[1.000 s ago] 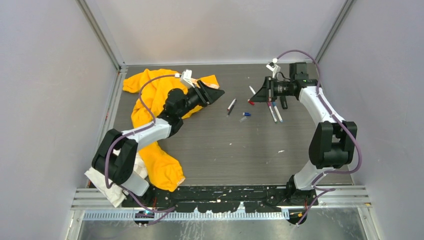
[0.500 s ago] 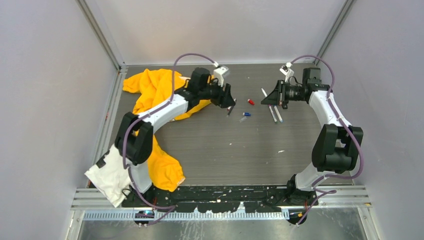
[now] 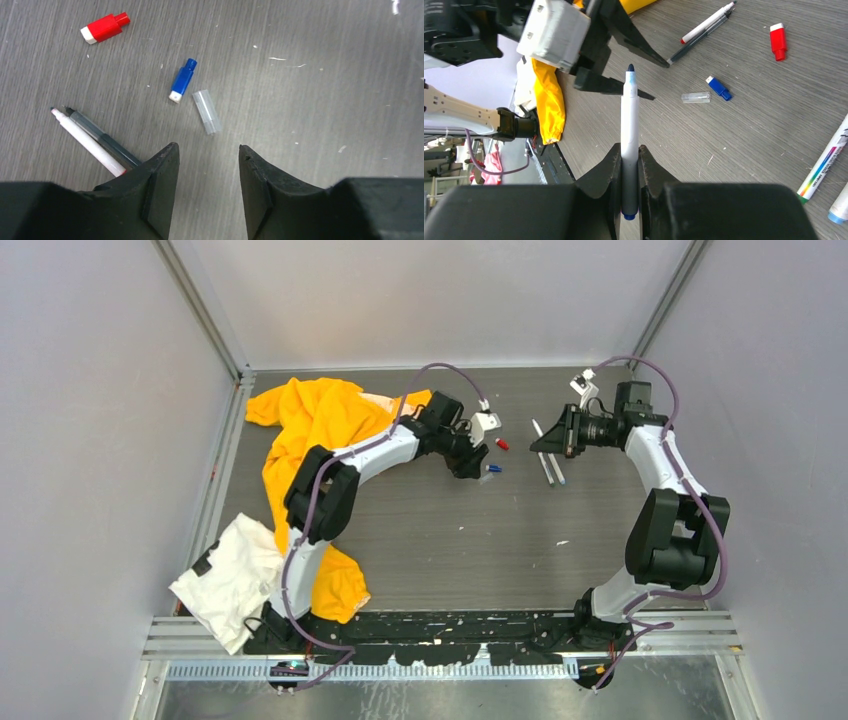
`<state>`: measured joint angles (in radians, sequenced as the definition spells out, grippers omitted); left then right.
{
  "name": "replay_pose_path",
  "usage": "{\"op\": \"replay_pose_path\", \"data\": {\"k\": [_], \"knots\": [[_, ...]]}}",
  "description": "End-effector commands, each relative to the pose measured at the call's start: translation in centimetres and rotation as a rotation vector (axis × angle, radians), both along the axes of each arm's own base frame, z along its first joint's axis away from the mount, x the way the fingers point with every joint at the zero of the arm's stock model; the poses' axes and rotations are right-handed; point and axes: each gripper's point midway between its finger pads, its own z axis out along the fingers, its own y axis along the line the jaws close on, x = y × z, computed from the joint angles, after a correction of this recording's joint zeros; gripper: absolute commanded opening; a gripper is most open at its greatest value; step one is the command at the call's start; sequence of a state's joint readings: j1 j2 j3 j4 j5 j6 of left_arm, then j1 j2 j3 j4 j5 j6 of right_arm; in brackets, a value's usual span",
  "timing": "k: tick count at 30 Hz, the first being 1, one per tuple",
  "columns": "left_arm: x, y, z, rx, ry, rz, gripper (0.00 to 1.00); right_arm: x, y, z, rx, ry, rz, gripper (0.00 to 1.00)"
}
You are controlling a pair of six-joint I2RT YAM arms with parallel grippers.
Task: Insert the pens into the pen caps
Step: Insert the pen cap onto the pen.
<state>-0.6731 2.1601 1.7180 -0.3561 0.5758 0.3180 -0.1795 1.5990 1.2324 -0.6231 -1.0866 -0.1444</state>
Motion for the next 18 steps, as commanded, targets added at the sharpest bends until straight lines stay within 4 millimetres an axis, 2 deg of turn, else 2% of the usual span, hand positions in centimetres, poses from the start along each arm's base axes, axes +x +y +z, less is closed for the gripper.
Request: {"op": "replay_pose_path", "data": {"k": [1,6,18], "knots": [[2.9,-1.8,1.0,-0.048,-0.154,-0.055,0.46,-0.4,-0.1,1.6,0.011,-0.064,0.015,0.01],[4.5,-2.7,-0.7,-0.036,-0.170,-0.048,0.34,-0.5,-0.3,1.4,0.019,-0.059,0.016,0.01],[5.1,-3.3,-3.1,0.007,-0.256,-0.127,0.31,-0.4,-0.4,1.4,0.050,-0.045,0.021,0.01]]}}
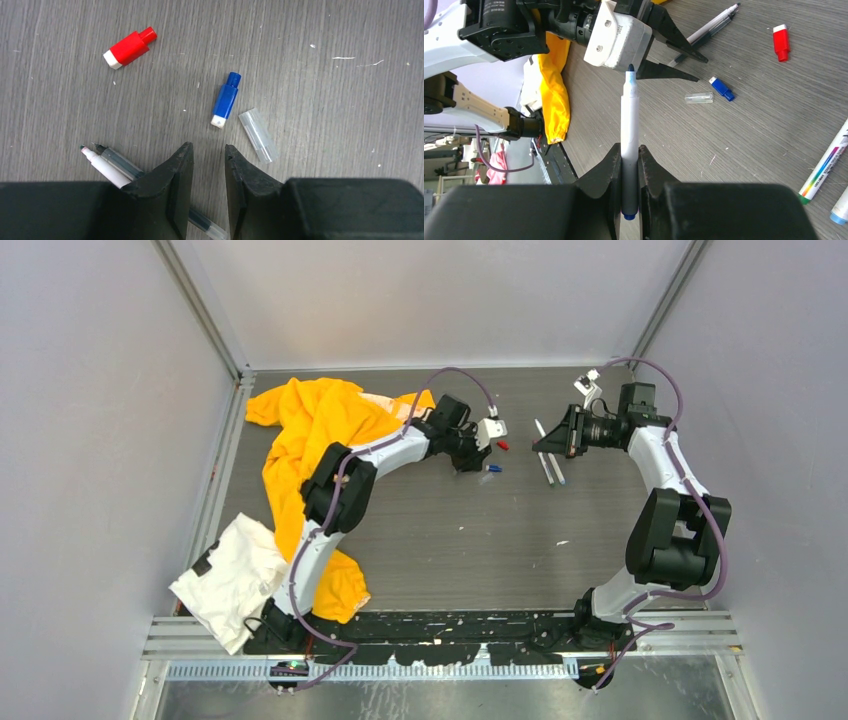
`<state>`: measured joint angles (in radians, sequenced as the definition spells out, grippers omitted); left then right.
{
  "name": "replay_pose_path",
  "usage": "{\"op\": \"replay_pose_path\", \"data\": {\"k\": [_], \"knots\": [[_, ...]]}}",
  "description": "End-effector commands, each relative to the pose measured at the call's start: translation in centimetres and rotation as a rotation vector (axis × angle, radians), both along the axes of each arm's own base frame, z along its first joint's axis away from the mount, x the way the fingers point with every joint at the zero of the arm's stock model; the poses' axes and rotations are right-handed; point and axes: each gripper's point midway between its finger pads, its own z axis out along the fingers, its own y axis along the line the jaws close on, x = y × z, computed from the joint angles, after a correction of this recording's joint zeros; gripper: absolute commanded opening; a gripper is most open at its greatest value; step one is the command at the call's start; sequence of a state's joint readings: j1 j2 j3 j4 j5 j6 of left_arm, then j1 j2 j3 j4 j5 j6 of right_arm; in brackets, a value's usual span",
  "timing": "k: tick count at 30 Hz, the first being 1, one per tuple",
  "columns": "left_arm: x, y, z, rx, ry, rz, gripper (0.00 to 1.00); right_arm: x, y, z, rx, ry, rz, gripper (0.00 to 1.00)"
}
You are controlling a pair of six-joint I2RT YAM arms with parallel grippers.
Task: Insert the pens into the pen caps
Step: Insert the pen cap onto the pen.
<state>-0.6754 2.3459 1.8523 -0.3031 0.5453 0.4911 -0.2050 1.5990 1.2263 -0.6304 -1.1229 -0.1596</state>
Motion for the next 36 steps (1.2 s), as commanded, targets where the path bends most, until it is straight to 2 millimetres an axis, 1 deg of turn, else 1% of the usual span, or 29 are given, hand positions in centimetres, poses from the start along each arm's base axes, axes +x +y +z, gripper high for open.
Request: {"op": "replay_pose_path", "data": {"k": [1,6,9,13,20,22,23,27,29,33,36], "knots": [[1.1,-1.7,1.2,-0.034,-0.100,-0.054,0.31,-0.2,0.2,1.2,0.025,-0.038,0.021,0.01],[0.3,-2.7,0.6,-0.041,-0.086,-0.079,0.36,-0.1,0.2,1.3,0.032,-0.034,0.020,0.01],[0.0,-3.3,0.4,-0.052,-0.075,-0.083,0.36,0.0,0.1,1.4,0.034,-0.035,0.020,0.01],[-0.4,-4.1,0.5,-0.067,-0.074,-0.096,0.37,-0.1,0.1,1.5,0.038,-0.035,0.019,0.01],[-0.7,-4.2,0.3,-0.056,-0.069,-0.104,0.34,-0.1,0.1,1.7,0.048,-0.036,0.020,0.01],[-0.8,-4.3,0.3,-0.050,-0.072,-0.111,0.31,-0.1,0.0,1.8,0.050,-0.038,0.020,0.01],[-0.9,-4.3,0.2,-0.047,-0.073,-0.114,0.28,-0.1,0.0,1.8,0.052,-0.038,0.021,0.01],[-1.2,-4.3,0.2,-0.039,-0.070,-0.124,0.11,-0.1,0.0,2.0,0.054,-0.041,0.019,0.01],[-1.4,-4.1,0.2,-0.030,-0.068,-0.124,0.05,-0.2,-0.1,2.0,0.053,-0.040,0.018,0.01],[-1.4,-2.9,0.5,0.015,-0.084,-0.102,0.02,-0.2,-0.3,2.0,0.047,-0.045,0.009,0.01],[-1.4,-2.0,1.7,0.017,-0.108,-0.071,0.01,-0.4,-0.6,1.7,0.023,-0.051,0.008,0.01]]}}
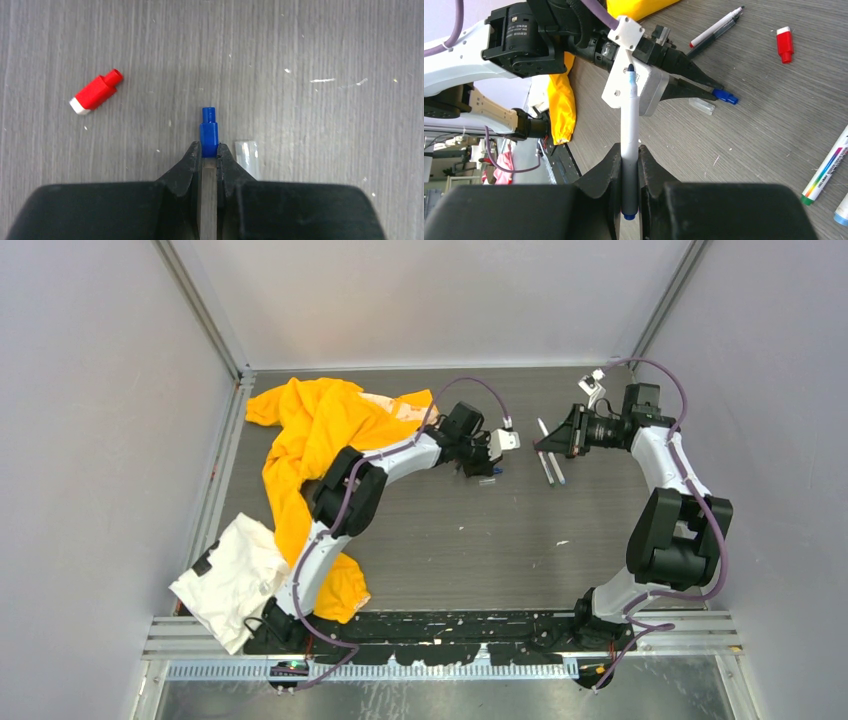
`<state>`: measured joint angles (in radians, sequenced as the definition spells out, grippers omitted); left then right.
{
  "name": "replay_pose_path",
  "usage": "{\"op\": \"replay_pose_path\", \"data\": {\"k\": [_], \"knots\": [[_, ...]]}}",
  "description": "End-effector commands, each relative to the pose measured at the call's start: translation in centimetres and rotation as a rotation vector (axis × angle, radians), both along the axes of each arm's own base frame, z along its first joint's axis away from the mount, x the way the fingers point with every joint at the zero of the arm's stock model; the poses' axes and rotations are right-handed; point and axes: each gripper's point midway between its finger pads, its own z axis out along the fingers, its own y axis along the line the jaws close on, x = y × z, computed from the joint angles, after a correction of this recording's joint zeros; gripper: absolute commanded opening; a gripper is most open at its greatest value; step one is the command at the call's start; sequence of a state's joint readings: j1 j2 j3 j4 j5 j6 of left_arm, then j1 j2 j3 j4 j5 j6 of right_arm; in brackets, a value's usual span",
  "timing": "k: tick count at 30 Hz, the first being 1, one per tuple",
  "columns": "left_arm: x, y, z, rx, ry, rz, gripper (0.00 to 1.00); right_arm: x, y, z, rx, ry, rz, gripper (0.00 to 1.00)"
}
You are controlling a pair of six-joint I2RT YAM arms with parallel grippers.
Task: Insert the pens into the pen caps
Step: Insert the pen cap onto the pen.
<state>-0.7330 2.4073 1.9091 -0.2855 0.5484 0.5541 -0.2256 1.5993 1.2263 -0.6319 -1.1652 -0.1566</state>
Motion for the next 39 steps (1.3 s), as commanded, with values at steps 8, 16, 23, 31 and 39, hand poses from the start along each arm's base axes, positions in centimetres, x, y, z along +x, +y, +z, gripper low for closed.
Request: {"op": "replay_pose_path", "data": {"k": [8,16,23,31,39], "knots": [[-1.8,5.1,6.6,-0.074,-0.014,0.110,0.01,-1.4,-0.4,0.4,-0.064,-0.056,0.038,0.01],[-8.3,9.5,7.7,-0.083,0.283,0.099,0.01,-4.0,1.3,-0.1,-0.091,-0.117,0.209,0.05],[-13.8,11.3,9.9,-0.096,0.637,0.108,0.00,-8.5,4.8,-2.2,-0.246,-0.363,0.667,0.03],[-16.7,13.1,11.3,-0.045,0.921,0.088,0.01,-8.7,6.4,-6.0,-0.483,-0.528,0.934,0.04],[-19.4,13.6,12.2,-0.063,1.059,-0.003,0.00,-9.7,8.4,-8.2,-0.559,-0.641,1.093,0.01]]}}
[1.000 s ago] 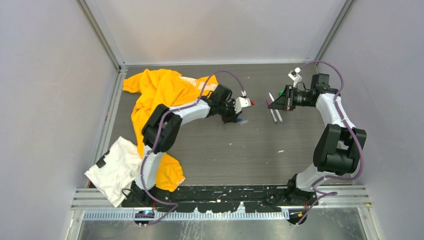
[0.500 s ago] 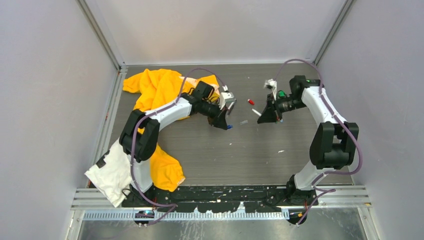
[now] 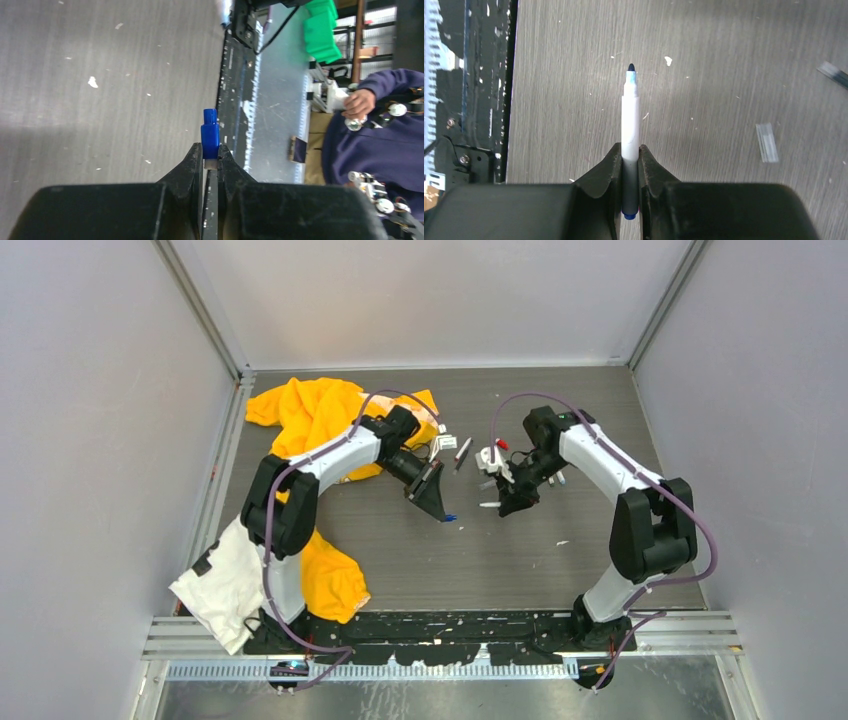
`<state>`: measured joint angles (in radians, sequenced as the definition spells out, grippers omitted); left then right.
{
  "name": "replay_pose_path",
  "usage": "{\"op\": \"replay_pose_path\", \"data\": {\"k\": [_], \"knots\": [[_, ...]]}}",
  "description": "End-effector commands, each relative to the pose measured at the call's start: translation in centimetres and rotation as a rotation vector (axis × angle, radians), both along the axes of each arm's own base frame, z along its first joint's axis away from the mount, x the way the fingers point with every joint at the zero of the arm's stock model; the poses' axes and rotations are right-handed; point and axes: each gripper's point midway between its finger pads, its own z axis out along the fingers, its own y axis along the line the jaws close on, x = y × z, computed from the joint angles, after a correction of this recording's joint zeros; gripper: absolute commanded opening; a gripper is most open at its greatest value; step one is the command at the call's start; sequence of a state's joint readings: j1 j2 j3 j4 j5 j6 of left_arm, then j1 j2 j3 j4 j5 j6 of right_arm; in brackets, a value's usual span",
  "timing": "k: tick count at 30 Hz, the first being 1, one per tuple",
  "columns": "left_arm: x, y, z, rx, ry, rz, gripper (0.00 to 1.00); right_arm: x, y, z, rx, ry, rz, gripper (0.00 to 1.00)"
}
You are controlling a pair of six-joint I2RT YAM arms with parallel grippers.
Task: Insert the pens into the pen caps
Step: Insert the pen cap onto the pen.
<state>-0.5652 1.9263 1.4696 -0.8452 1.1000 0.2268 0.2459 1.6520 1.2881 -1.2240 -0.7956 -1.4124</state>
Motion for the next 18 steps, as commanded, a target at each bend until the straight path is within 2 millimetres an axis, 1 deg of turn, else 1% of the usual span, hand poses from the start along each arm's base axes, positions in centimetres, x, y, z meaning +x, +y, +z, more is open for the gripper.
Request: {"op": "replay_pose_path", "data": {"k": [1,5,10,18], "knots": [[-2.0,0.2,2.0,-0.076,0.104,-0.049,0.01,0.2,0.8,-0.7,-0.029,-0.130,0.104,0.01],[-2.1,0.2,2.1,-0.085,0.110,-0.053,0.01,-0.3,1.6,-1.4,-0.045,-0.144,0.122,0.01],[-2.1,0.1,1.6,-0.080,0.118,-0.055,0.00,-1.2,3.0,-1.1,-0.019,-0.137,0.152,0.01],[-1.9,-0.1,1.5,-0.079,0.114,-0.054,0.01,-1.5,4.3,-0.3,0.022,-0.110,0.146,0.01]]}}
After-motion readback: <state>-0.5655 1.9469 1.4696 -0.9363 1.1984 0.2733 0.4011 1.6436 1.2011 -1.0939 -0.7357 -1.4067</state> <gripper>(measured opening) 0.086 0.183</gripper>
